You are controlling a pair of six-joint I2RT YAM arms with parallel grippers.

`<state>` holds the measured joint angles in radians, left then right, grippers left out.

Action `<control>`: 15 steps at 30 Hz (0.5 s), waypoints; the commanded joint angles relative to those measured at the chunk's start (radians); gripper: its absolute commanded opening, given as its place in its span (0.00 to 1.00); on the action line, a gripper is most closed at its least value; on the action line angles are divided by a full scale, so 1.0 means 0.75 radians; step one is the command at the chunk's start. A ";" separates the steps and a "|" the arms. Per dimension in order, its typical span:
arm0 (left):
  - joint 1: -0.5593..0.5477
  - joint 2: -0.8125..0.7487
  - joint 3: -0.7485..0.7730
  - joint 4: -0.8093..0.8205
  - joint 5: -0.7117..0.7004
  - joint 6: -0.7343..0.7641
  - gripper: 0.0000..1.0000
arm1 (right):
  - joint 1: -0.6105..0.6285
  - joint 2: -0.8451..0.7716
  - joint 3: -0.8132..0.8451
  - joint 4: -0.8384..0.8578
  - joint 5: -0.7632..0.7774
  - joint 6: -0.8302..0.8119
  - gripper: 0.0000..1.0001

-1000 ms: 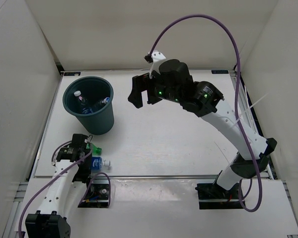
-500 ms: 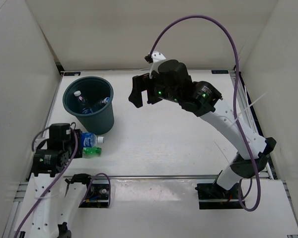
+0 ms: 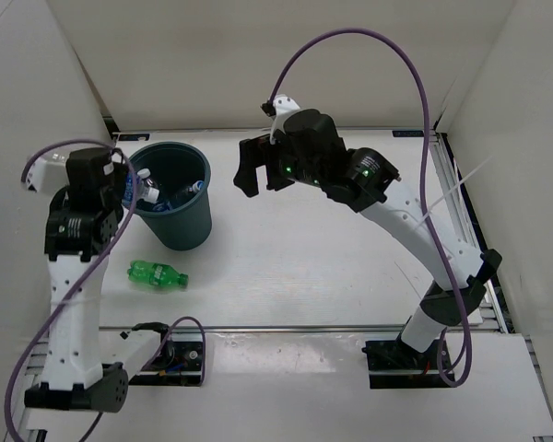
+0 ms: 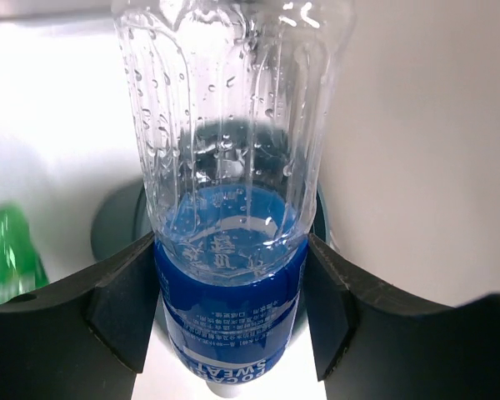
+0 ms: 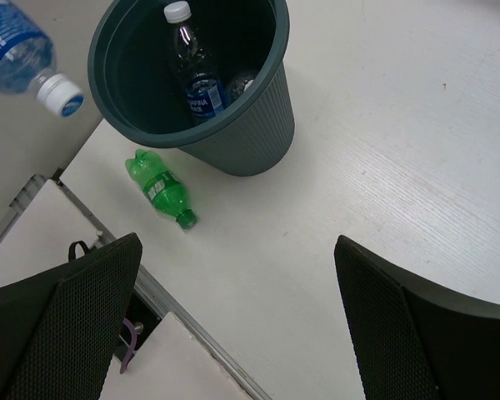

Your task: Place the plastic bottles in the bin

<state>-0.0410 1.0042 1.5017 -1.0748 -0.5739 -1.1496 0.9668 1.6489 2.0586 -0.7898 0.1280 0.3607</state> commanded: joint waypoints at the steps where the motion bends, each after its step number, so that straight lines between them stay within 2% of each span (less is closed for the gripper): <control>1: -0.007 0.107 0.041 0.269 -0.143 0.303 0.35 | -0.013 0.008 0.088 0.065 -0.007 -0.025 1.00; 4: -0.045 0.229 0.096 0.294 -0.182 0.373 0.41 | -0.025 0.008 0.088 0.065 -0.007 -0.025 1.00; 7: -0.072 0.301 0.111 0.312 -0.206 0.434 0.50 | -0.039 0.008 0.088 0.065 -0.019 -0.025 1.00; 8: -0.072 0.301 0.129 0.330 -0.206 0.479 0.59 | -0.039 0.008 0.088 0.065 -0.019 -0.025 1.00; 9: -0.072 0.318 0.143 0.331 -0.206 0.498 0.73 | -0.039 0.008 0.088 0.065 -0.019 -0.025 1.00; 10: -0.086 0.318 0.194 0.331 -0.206 0.514 1.00 | -0.054 0.008 0.088 0.065 -0.019 -0.025 1.00; 15: -0.111 0.208 0.276 0.286 -0.206 0.606 1.00 | -0.066 0.008 0.076 0.078 -0.019 -0.025 1.00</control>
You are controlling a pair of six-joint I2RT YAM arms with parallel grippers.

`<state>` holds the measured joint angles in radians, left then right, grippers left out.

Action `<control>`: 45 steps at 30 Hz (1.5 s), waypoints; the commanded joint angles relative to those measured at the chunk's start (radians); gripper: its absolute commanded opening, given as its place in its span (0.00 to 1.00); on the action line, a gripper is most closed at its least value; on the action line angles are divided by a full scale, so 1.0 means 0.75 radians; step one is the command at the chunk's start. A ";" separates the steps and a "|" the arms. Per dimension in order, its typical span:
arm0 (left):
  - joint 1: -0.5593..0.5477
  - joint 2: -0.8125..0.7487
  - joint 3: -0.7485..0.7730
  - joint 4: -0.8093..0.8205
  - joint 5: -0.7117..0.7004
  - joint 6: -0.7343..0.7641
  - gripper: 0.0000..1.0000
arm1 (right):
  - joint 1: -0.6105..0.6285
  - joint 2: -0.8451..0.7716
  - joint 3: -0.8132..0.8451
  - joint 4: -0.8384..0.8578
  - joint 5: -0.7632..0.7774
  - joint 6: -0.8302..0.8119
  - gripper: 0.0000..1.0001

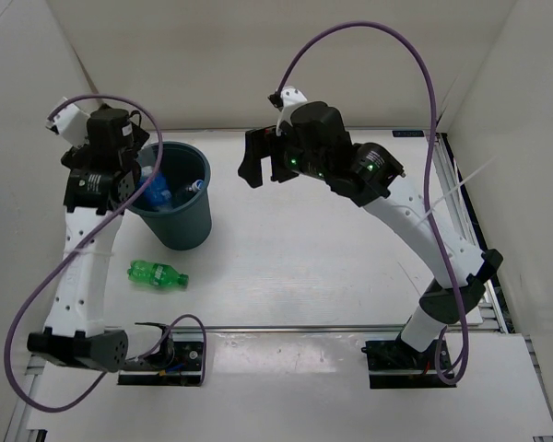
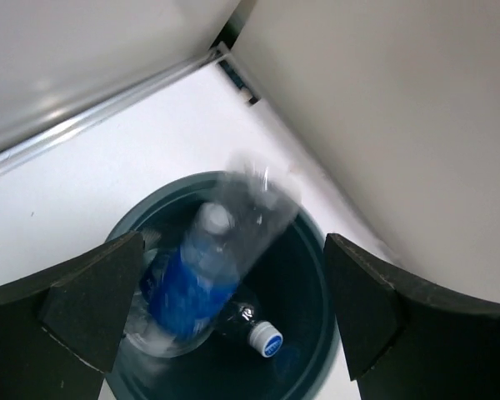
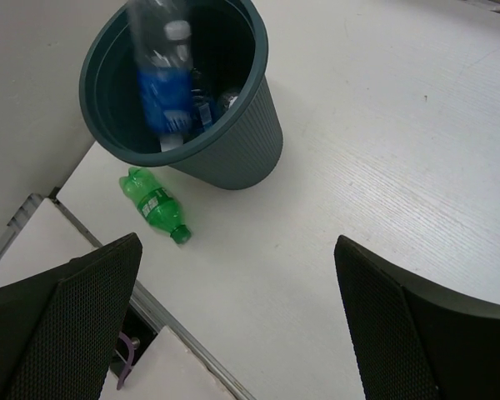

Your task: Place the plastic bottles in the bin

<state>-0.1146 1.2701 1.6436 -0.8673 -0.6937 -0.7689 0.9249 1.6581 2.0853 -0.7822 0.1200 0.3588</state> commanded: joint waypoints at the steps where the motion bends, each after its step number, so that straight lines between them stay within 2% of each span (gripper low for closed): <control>1: -0.013 -0.238 0.026 -0.023 -0.059 0.099 1.00 | -0.010 -0.004 0.040 0.067 -0.009 -0.022 1.00; 4: -0.013 -0.417 -0.154 -0.050 -0.059 0.070 1.00 | -0.022 -0.004 0.040 0.067 -0.039 -0.010 1.00; 5: -0.013 -0.535 -0.290 -0.087 -0.059 0.070 1.00 | -0.035 -0.004 0.040 0.067 -0.051 -0.010 1.00; 9: -0.013 -0.787 -0.602 -0.309 -0.010 -0.209 1.00 | -0.063 -0.004 0.012 0.067 -0.094 0.023 1.00; 11: -0.013 -0.917 -0.769 -0.326 0.071 -0.269 1.00 | -0.063 -0.004 0.011 0.067 -0.115 0.035 1.00; 12: -0.013 -0.961 -0.829 -0.343 0.090 -0.373 1.00 | -0.075 -0.004 -0.001 0.067 -0.133 0.035 1.00; 14: -0.013 -1.061 -0.988 -0.316 0.174 -0.406 1.00 | -0.076 -0.004 -0.001 0.067 -0.146 0.035 1.00; 17: -0.013 -1.135 -1.139 -0.300 0.225 -0.521 1.00 | -0.076 -0.004 -0.025 0.067 -0.162 0.035 1.00; 22: -0.013 -1.221 -1.359 -0.261 0.317 -0.786 1.00 | -0.088 -0.035 -0.095 0.067 -0.162 0.035 1.00; 27: -0.013 -1.260 -1.488 -0.114 0.330 -0.805 1.00 | -0.131 -0.106 -0.168 0.067 -0.186 0.035 1.00; 29: -0.013 -1.231 -1.547 -0.053 0.342 -0.854 1.00 | -0.149 -0.126 -0.193 0.067 -0.201 0.035 1.00; 35: -0.013 -1.145 -1.643 0.099 0.326 -0.812 1.00 | -0.204 -0.202 -0.269 0.067 -0.225 0.035 1.00; 45: 0.012 -1.078 -1.782 0.224 0.344 -0.891 0.98 | -0.217 -0.306 -0.359 0.067 -0.195 -0.006 1.00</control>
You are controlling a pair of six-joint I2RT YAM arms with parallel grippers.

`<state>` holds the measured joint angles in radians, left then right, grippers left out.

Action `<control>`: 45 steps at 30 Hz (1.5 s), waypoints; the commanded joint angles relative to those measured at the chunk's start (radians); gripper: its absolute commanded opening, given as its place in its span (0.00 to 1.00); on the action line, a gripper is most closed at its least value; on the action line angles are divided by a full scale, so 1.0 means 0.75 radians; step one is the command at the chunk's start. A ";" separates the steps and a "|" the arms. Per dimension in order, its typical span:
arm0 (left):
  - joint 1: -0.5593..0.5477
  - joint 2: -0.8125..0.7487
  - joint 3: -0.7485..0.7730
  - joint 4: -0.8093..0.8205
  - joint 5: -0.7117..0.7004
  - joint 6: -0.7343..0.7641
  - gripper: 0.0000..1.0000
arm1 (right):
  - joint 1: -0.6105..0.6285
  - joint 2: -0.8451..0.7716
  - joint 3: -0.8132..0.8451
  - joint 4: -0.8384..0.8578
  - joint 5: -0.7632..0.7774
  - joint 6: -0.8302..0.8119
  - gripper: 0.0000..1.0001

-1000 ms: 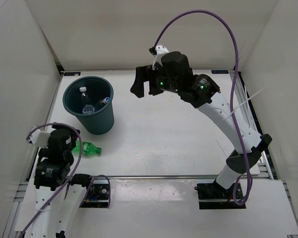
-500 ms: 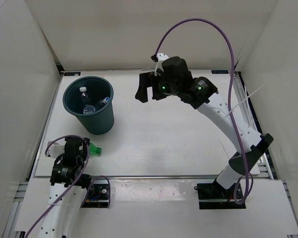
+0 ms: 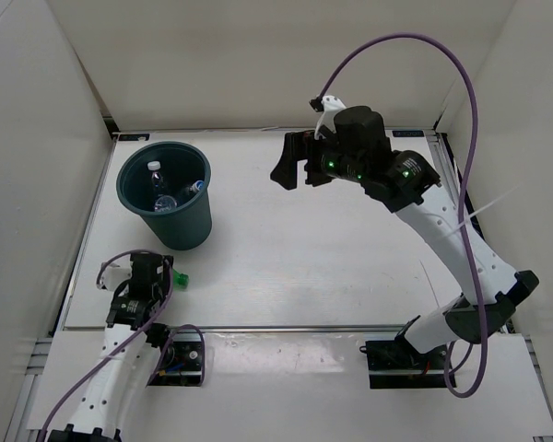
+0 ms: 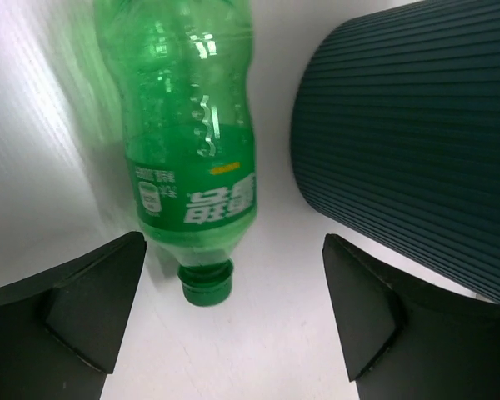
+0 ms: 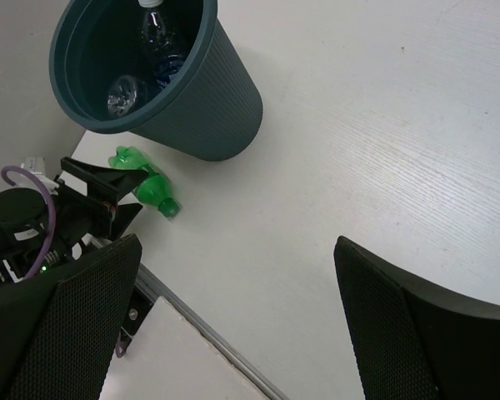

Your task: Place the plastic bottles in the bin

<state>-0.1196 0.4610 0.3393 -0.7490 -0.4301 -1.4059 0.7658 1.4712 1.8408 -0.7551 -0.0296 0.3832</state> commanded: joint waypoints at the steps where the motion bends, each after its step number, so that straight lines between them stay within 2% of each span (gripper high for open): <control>1: 0.018 -0.011 -0.072 0.066 0.027 -0.056 0.96 | -0.005 -0.057 -0.033 0.031 0.017 -0.038 1.00; 9: 0.080 -0.060 -0.125 0.080 0.093 -0.042 0.73 | -0.005 -0.096 -0.074 0.031 0.044 -0.051 1.00; 10: 0.080 -0.087 -0.125 0.056 0.093 -0.056 0.67 | -0.005 -0.096 -0.074 0.031 0.044 -0.051 1.00; 15: 0.080 -0.189 -0.078 -0.083 0.081 -0.097 0.51 | -0.005 -0.096 -0.074 0.031 0.056 -0.038 1.00; 19: 0.080 -0.255 -0.078 -0.114 0.068 -0.109 0.50 | -0.005 -0.070 -0.061 0.031 0.025 -0.026 1.00; 22: 0.080 -0.255 -0.090 -0.126 0.068 -0.122 0.41 | -0.005 -0.057 -0.047 0.031 0.013 -0.026 1.00; 24: 0.080 -0.220 -0.090 -0.092 0.068 -0.136 0.45 | -0.005 -0.057 -0.047 0.031 0.013 -0.026 1.00; 25: 0.080 -0.206 -0.074 -0.091 0.068 -0.136 0.52 | -0.005 -0.057 -0.047 0.031 0.013 -0.026 1.00; 26: 0.080 -0.165 -0.056 -0.071 0.042 -0.136 0.78 | -0.005 -0.057 -0.047 0.031 0.013 -0.026 1.00; 28: 0.080 -0.104 -0.031 -0.039 0.028 -0.097 1.00 | -0.005 -0.045 -0.047 0.031 0.025 -0.026 1.00; 35: 0.080 0.191 0.026 0.060 0.013 -0.054 1.00 | -0.005 -0.045 -0.035 0.031 0.025 -0.026 1.00; 40: 0.180 0.300 0.000 0.166 0.107 -0.022 1.00 | -0.005 -0.045 -0.035 0.031 0.050 -0.026 1.00; 43: 0.296 0.312 -0.086 0.239 0.244 -0.001 0.92 | -0.005 -0.033 -0.047 0.031 0.050 -0.026 1.00; 45: 0.392 0.295 -0.121 0.268 0.311 0.030 0.80 | -0.005 -0.033 -0.047 0.031 0.050 -0.026 1.00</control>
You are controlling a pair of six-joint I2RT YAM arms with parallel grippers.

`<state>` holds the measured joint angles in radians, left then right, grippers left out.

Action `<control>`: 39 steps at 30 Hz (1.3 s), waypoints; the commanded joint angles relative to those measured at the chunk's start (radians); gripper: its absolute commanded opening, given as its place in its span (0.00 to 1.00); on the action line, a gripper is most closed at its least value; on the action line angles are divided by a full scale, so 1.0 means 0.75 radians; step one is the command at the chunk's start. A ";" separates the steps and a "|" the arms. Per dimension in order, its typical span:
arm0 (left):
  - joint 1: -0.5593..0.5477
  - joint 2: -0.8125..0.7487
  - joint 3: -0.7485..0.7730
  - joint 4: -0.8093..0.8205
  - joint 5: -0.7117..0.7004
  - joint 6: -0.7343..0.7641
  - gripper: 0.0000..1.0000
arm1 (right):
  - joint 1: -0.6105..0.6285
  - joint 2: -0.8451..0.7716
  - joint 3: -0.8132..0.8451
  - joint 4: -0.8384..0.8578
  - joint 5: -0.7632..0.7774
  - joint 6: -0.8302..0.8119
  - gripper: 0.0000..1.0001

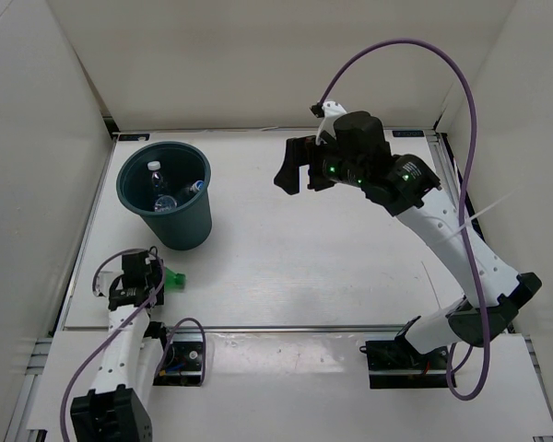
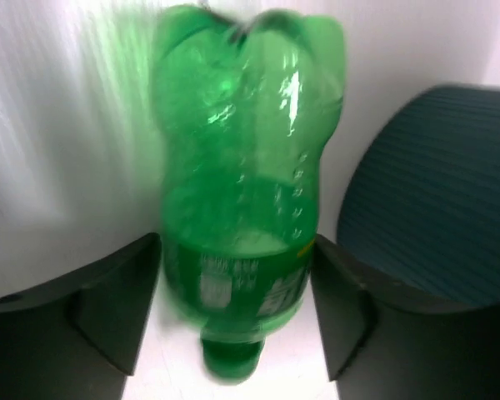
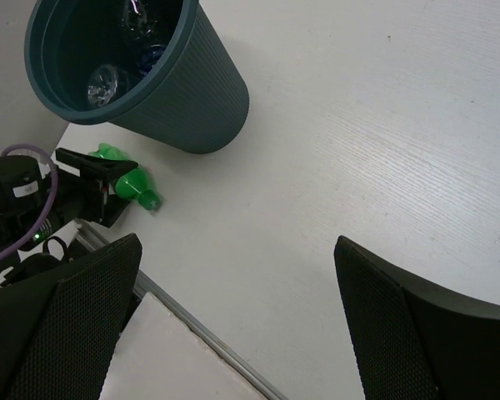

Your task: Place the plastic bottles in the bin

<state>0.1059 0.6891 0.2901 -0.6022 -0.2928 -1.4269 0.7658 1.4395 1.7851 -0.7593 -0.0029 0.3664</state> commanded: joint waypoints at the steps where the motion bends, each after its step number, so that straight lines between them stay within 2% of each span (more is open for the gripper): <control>1: 0.122 -0.023 -0.068 0.085 0.189 0.078 0.76 | -0.005 0.009 0.027 0.037 0.014 -0.004 1.00; 2: 0.151 -0.023 -0.082 0.085 0.218 0.121 0.72 | -0.005 0.009 0.027 0.037 0.014 -0.004 1.00; 3: 0.208 -0.037 -0.082 0.085 0.247 0.145 0.59 | -0.005 0.009 0.027 0.037 0.028 -0.004 1.00; 7: 0.305 -0.062 -0.082 0.085 0.386 0.254 0.39 | -0.017 0.036 0.039 0.037 0.028 -0.004 1.00; 10: 0.339 -0.097 -0.048 0.036 0.439 0.315 0.29 | -0.017 0.050 0.054 0.037 0.016 -0.004 1.00; 14: 0.352 -0.201 0.234 -0.215 0.344 0.332 0.27 | -0.017 0.065 0.070 0.037 0.016 0.008 1.00; 17: 0.352 -0.215 0.402 -0.307 0.313 0.348 0.27 | -0.050 0.079 0.070 0.037 -0.029 0.041 1.00; 20: 0.352 -0.203 0.525 -0.355 0.254 0.397 0.27 | -0.084 0.091 0.070 0.037 -0.049 0.074 1.00; 27: 0.352 -0.085 0.977 -0.457 0.078 0.595 0.27 | -0.084 0.091 0.040 0.049 -0.062 0.086 1.00; 29: 0.352 -0.062 1.026 -0.392 0.077 0.659 0.25 | -0.097 0.091 0.039 0.049 -0.062 0.086 1.00; 32: 0.340 0.030 1.075 -0.147 0.208 0.739 0.25 | -0.109 0.106 0.052 0.061 -0.080 0.086 1.00; 35: 0.325 0.206 1.149 0.009 0.312 0.794 0.25 | -0.121 0.132 0.070 0.074 -0.117 0.101 1.00; 39: 0.183 0.376 1.212 0.119 0.378 0.851 0.28 | -0.121 0.157 0.101 0.074 -0.154 0.113 1.00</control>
<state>0.3088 0.9073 1.1690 -0.6174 -0.0853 -0.8589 0.6796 1.5497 1.8114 -0.7460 -0.0814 0.4423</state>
